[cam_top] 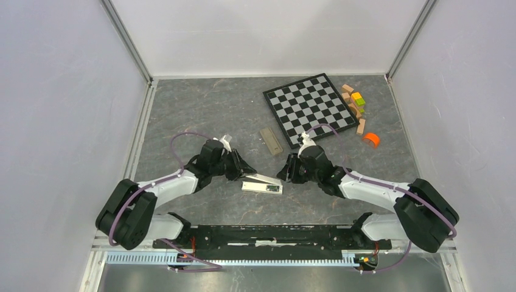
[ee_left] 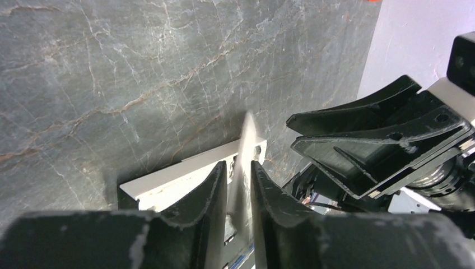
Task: Load the batteries into the remote control
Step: Pick up the battery cover at the center of the board.
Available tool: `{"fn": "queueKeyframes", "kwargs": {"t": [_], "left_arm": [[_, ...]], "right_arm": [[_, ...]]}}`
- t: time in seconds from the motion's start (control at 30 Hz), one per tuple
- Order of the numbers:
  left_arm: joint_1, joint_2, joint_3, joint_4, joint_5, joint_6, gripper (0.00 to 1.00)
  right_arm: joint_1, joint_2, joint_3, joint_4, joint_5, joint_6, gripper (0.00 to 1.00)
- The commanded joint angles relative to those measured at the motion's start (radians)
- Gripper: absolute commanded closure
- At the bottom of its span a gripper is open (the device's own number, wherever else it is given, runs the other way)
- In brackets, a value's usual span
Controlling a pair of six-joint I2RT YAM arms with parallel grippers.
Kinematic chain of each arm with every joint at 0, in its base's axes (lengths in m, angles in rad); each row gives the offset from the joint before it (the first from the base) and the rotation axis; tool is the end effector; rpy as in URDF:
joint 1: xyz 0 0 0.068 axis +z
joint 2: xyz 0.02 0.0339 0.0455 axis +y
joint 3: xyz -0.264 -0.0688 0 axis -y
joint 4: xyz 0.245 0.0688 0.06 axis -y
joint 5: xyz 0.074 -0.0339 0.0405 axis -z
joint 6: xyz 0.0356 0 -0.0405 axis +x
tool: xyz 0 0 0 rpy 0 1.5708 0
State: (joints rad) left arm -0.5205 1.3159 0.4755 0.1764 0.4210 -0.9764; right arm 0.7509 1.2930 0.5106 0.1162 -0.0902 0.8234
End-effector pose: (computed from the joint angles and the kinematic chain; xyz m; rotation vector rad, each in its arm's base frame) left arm 0.2057 -0.1347 0.1609 -0.3084 2.4702 -1.2087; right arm 0.1804 0.1727 0.1696 0.0345 2.4102 0.9062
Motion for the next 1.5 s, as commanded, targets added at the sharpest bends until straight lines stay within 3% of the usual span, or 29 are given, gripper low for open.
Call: {"fn": "queueKeyframes", "kwargs": {"t": [0.0,0.1,0.33,0.4,0.47,0.57,0.73,0.83,1.1,1.3,1.4,1.47], "left_arm": [[-0.010,-0.060,-0.025,-0.011,0.013,-0.036,0.81],[-0.010,-0.099,-0.040,-0.011,0.028,-0.050,0.98],[-0.009,-0.198,-0.026,-0.074,0.032,-0.031,0.98],[-0.009,-0.228,-0.014,-0.073,0.054,-0.026,0.98],[-0.009,-0.243,0.008,-0.057,0.106,-0.019,0.98],[-0.009,-0.257,0.050,-0.050,0.196,0.003,0.98],[-0.006,-0.263,0.094,-0.041,0.331,0.042,0.98],[-0.004,-0.266,0.097,0.022,0.423,0.026,0.98],[0.005,-0.294,0.124,0.021,0.472,0.032,0.98],[0.015,-0.305,0.130,0.020,0.464,0.027,0.98],[0.020,-0.308,0.133,0.015,0.463,0.030,0.98],[0.025,-0.312,0.132,0.011,0.461,0.031,0.98]], "right_arm": [[0.006,-0.046,0.009,0.006,-0.022,0.004,0.57],[0.005,-0.071,-0.017,0.013,-0.016,0.011,0.57],[0.005,-0.138,-0.062,0.001,0.019,0.005,0.52],[0.004,-0.170,-0.066,-0.015,0.034,-0.009,0.45],[0.004,-0.219,-0.072,-0.029,0.048,-0.011,0.30],[0.000,-0.318,-0.102,-0.002,0.046,0.003,0.16],[-0.003,-0.443,-0.143,0.088,-0.040,0.067,0.09],[-0.005,-0.471,-0.144,0.105,-0.102,0.092,0.10],[-0.005,-0.520,-0.182,0.250,-0.299,0.173,0.28],[-0.005,-0.541,-0.184,0.244,-0.363,0.173,0.29],[-0.007,-0.557,-0.193,0.259,-0.361,0.183,0.37],[-0.007,-0.563,-0.205,0.278,-0.354,0.200,0.49]]}}
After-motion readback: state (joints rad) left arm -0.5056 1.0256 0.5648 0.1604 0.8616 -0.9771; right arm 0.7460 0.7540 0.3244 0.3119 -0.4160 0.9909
